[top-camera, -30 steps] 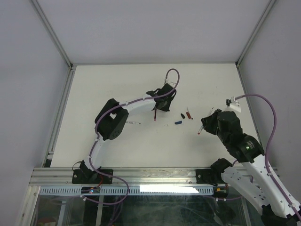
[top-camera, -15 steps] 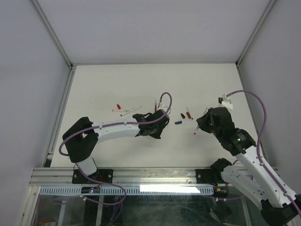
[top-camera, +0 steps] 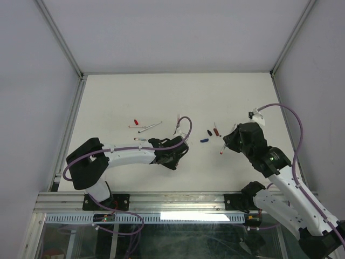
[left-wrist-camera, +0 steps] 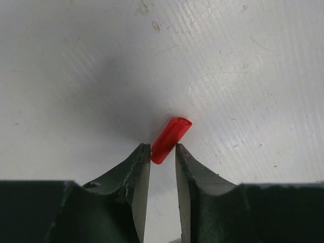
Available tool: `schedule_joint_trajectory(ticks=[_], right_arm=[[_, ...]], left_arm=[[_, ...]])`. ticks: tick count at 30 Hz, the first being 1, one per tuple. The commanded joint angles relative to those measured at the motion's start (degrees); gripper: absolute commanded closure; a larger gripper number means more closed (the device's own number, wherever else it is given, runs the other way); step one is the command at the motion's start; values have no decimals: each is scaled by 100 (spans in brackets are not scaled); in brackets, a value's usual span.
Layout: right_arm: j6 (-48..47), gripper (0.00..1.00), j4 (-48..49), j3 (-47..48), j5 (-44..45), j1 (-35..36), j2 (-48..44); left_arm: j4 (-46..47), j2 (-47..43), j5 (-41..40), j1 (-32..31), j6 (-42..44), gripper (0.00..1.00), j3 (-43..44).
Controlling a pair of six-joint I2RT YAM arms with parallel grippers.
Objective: Insert the pens into the pen caps
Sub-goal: Place the pen cap at the center of the board.
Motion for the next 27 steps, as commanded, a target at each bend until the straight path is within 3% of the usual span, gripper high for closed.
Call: schedule_joint_trajectory(ticks=[1,13,27], right_arm=[[99,100,258,-24,-49,-8,-15],[122,100,320,-114,-124,-8,-6],[118,100,311,-189,-83,-5,-56]], left_arm=[[127,-288,57,-68,19,71,-3],[130,4,94,-68,702,62,180],[-107,444,452,-69,1151,72,312]])
